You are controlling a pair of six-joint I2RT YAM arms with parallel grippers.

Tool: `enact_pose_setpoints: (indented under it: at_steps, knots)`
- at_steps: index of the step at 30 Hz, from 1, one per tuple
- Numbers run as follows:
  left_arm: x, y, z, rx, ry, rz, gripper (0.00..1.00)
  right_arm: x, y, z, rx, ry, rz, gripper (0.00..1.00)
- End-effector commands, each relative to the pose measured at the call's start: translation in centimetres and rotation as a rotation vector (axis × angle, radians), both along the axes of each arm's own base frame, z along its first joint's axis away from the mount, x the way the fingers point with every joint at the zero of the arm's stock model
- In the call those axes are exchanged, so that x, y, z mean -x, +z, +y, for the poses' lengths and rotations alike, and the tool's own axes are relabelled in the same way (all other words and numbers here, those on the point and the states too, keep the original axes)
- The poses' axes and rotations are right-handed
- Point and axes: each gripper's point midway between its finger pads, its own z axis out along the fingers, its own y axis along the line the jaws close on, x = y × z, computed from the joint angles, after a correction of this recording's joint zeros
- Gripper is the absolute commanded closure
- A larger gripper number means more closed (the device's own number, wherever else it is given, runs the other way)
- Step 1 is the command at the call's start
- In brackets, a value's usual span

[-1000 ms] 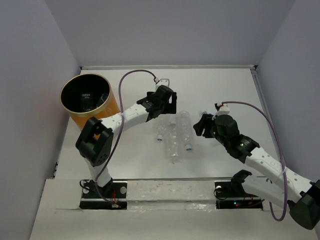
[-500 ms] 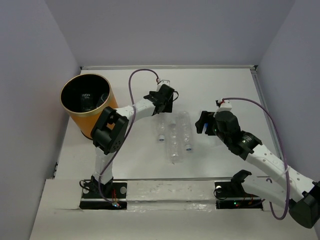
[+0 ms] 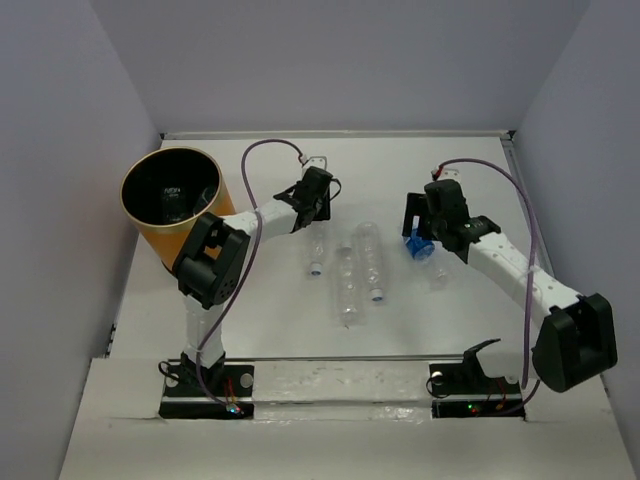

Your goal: Put the plastic bottles in the bin

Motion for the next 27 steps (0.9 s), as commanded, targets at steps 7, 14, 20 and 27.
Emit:
enact_pose_setpoints:
  at_steps: [7, 14, 20, 27]
  knots:
    - [1.6, 13.7, -1.5, 0.254, -0.06, -0.214, 0.71, -3.3, -6.7, -0.4, 0.095, 0.121, 0.284, 0.05]
    - [4.0, 27.2, 0.8, 0.414, -0.06, -0.461, 0.71, -4.3, -9.5, -0.5, 0.125, 0.134, 0.38, 0.12]
    - [6.0, 37.3, 9.1, 0.445, 0.098, -0.664, 0.71, -4.9, -8.5, -0.9, 0.134, 0.102, 0.343, 0.5]
    - [7.8, 43.5, 22.7, 0.286, 0.445, -0.847, 0.7, -5.4, -3.0, -1.8, 0.111, 0.016, 0.185, 0.68]
